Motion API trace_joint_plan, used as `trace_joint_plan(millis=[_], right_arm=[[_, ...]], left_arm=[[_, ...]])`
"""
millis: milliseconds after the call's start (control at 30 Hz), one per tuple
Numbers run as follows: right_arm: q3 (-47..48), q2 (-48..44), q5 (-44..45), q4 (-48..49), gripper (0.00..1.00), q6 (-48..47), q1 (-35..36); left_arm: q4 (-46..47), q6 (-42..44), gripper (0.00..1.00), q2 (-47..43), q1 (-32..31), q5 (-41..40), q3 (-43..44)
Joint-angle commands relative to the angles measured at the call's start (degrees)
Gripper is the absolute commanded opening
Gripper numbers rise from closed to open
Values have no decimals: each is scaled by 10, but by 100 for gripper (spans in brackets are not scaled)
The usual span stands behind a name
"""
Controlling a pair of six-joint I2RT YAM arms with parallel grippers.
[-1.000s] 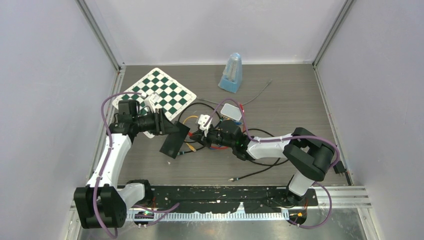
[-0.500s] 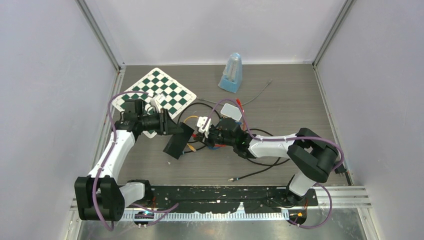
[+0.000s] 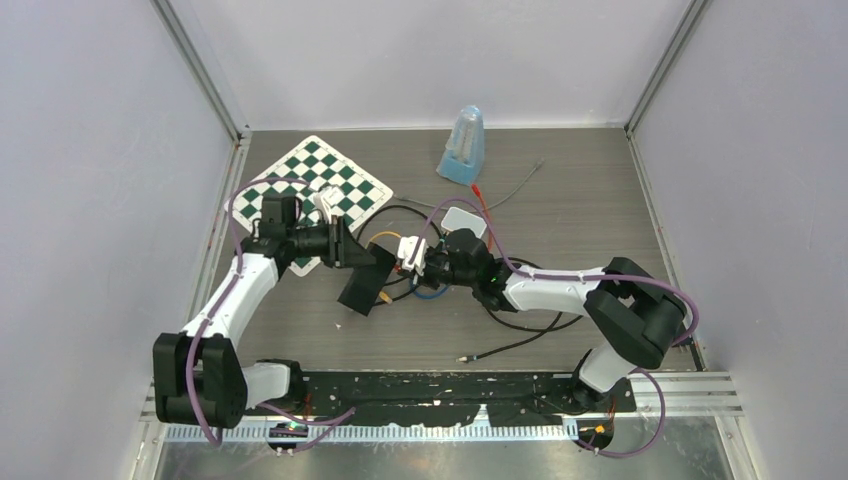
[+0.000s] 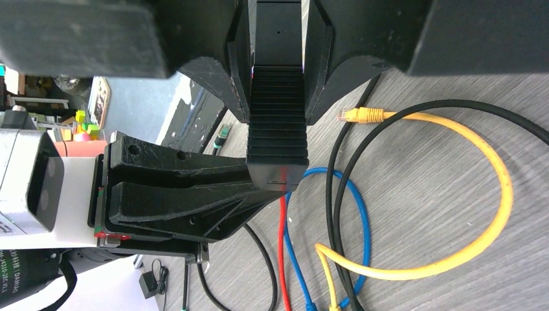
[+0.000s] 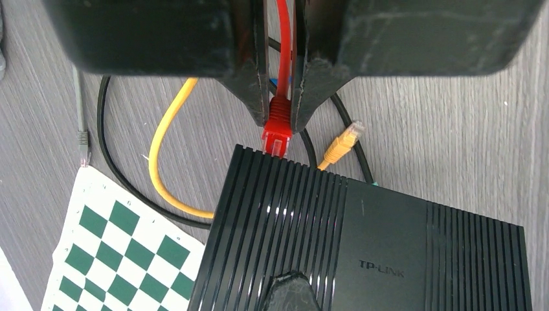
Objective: Insert the plug into the switch port
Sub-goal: Pick up the switch port at the center of the board.
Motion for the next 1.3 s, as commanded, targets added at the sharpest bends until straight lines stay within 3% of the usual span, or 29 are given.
trace_joint_plan(millis=[0, 267, 433, 600, 633, 767, 867, 1267], right_arm=[[88, -45, -73, 147, 5, -66, 14], [72, -70, -51, 245, 5, -53, 15], [104, -59, -73, 233, 5, -38, 21], [90, -57, -74, 237, 5, -41, 22], [79, -62, -66, 233, 5, -41, 22], [29, -82, -40, 225, 5, -40, 11], [-11, -93, -33, 231, 5, -10, -17], [-45, -112, -51, 190, 5, 54, -85]], left_arm=[[-18, -29, 0, 21, -52, 90, -7], [-104, 30, 0, 55, -81, 35, 21], [39, -71, 0, 51, -102, 63, -20], [-1, -48, 0, 53, -101, 41, -3], [-6, -47, 3, 51, -98, 37, 5], [-33, -40, 38, 30, -82, 25, 41], [-42, -32, 51, 11, -81, 24, 53], [-15, -30, 56, -29, -74, 43, 35]])
